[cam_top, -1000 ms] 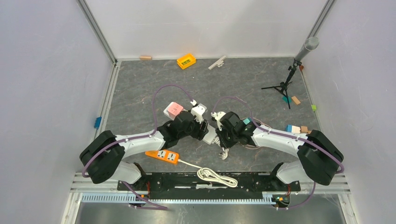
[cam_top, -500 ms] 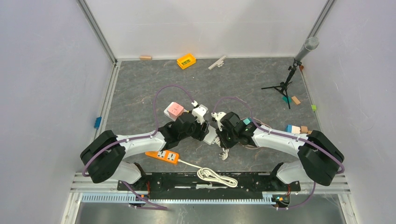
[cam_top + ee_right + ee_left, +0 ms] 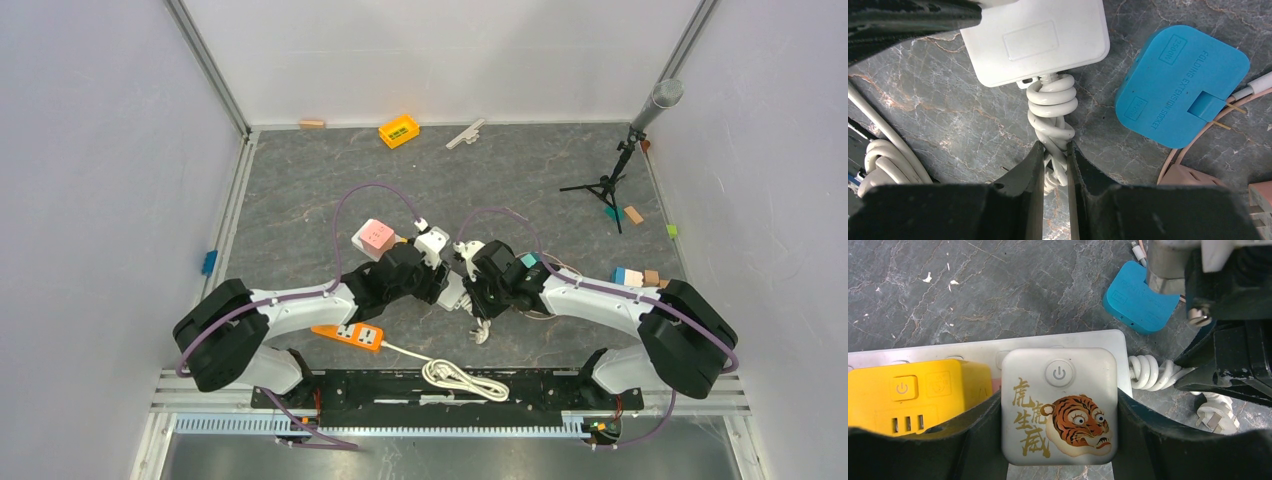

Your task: Insert the plug

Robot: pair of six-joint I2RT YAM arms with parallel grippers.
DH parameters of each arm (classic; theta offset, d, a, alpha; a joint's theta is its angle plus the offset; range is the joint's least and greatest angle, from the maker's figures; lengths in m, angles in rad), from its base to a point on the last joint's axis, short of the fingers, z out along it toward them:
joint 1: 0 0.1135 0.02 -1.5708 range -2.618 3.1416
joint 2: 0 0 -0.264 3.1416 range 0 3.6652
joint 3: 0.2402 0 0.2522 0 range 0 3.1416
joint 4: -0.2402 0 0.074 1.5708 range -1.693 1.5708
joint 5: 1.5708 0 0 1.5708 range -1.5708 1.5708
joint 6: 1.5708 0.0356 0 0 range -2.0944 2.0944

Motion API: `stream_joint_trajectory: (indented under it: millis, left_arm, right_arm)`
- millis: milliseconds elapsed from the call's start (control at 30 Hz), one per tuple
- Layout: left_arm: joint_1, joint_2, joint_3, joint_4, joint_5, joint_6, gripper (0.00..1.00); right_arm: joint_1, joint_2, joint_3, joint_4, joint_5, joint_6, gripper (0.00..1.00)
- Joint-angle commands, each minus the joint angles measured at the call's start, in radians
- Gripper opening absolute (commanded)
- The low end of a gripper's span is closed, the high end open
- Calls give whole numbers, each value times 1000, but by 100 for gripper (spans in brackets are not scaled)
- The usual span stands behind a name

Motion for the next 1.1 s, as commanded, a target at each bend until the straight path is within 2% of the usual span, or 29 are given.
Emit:
stream_joint_trajectory:
  millis: [0, 133, 267, 667, 867, 1067]
  left_arm:
    - [-28, 20, 37, -3, 42, 18, 2]
    - [-29, 28, 54, -24, 16, -28, 2]
    - [-37, 69, 126, -134, -8, -96, 2]
    - [-88, 124, 192, -287, -115, -171, 2]
    - [-98, 131, 161, -279, -115, -192, 2]
    - [-111, 124, 42, -148, -108, -161, 2]
  right_arm:
    - [-9, -12, -14, -18, -1, -1, 0]
    - [-9, -11, -14, -18, -1, 1, 0]
    - [-9, -12, -17, -15, -3, 5, 0]
    - [-9, -14, -23, -12, -1, 10, 0]
    - [-9, -13, -23, -9, -3, 8, 0]
    - [-10, -19, -20, -16, 1, 5, 0]
